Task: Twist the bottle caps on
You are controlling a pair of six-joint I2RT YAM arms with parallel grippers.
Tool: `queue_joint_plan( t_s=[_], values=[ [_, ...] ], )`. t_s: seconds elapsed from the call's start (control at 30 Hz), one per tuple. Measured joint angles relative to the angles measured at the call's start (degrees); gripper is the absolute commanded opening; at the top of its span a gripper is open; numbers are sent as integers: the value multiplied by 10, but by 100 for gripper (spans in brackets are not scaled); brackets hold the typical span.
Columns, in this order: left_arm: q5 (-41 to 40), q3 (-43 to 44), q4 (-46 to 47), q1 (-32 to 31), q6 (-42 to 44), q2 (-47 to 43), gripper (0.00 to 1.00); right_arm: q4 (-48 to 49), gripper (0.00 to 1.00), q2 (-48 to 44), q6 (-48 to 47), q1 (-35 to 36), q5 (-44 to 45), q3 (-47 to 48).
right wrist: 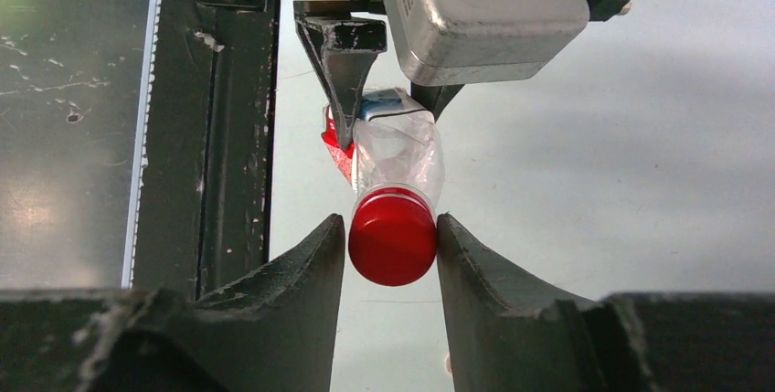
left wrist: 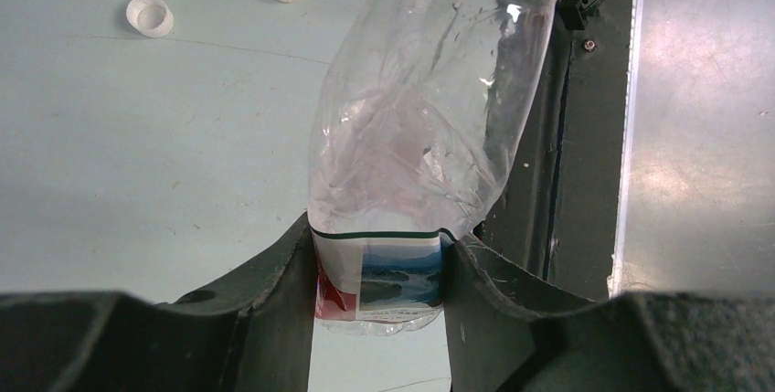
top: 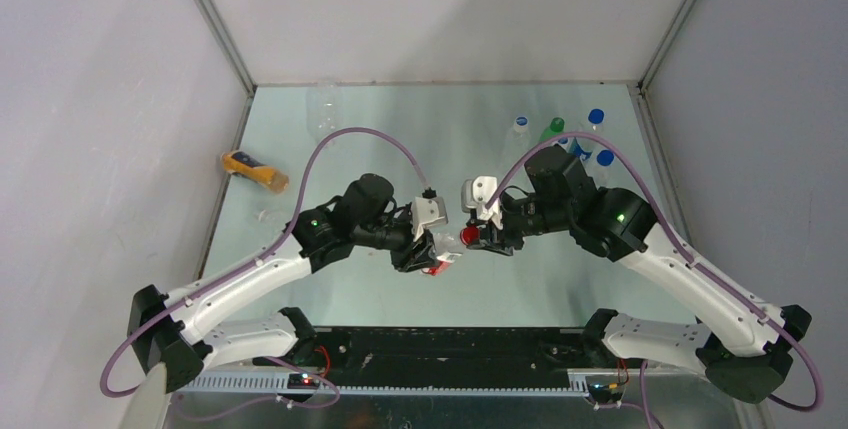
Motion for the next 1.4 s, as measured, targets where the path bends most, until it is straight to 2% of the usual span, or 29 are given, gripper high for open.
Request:
queue_joint_plan(
  t_s=[0.13, 0.33, 0.43, 0.5, 0.63, 0.83, 0.9, 0.97, 1.0, 1.07, 1.13, 1.23, 1.4],
  values=[
    [0, 0, 1, 0, 1, 0, 0, 0, 38, 0, 4, -2, 2, 0],
    [-2, 0, 2, 0, 1, 0, 0, 3, 18, 0, 21, -4, 4, 0],
    [-11, 0, 5, -1, -2, 0, 0, 8, 4, 2, 49, -5, 14, 0],
    [-29, 0, 8, -5, -6, 0, 0, 15, 0, 7, 83, -6, 30, 0],
    [-108, -12, 27, -19, -25, -3, 0, 36, 0, 31, 223, -7, 103, 1],
    [-304, -58, 90, -80, -45, -14, 0, 40, 0, 66, 537, -2, 235, 0],
    [-362, -59, 98, -99, -51, -14, 0, 45, 5, 67, 614, 3, 270, -2],
    [-397, -59, 110, -106, -56, -14, 0, 58, 22, 63, 661, 6, 298, -2],
    [-410, -59, 117, -108, -58, -14, 0, 68, 37, 60, 676, 7, 311, -5],
    [-426, -59, 130, -110, -61, -14, 0, 86, 53, 50, 686, 9, 331, -10],
    [-430, -58, 143, -109, -62, -14, 0, 100, 62, 41, 677, 10, 339, -14],
    [-414, -54, 144, -94, -65, -17, 0, 110, 65, 14, 609, 10, 334, -22],
    [-303, -45, 115, -40, -63, -23, 0, 116, 65, -46, 403, 5, 253, -23]
  ],
)
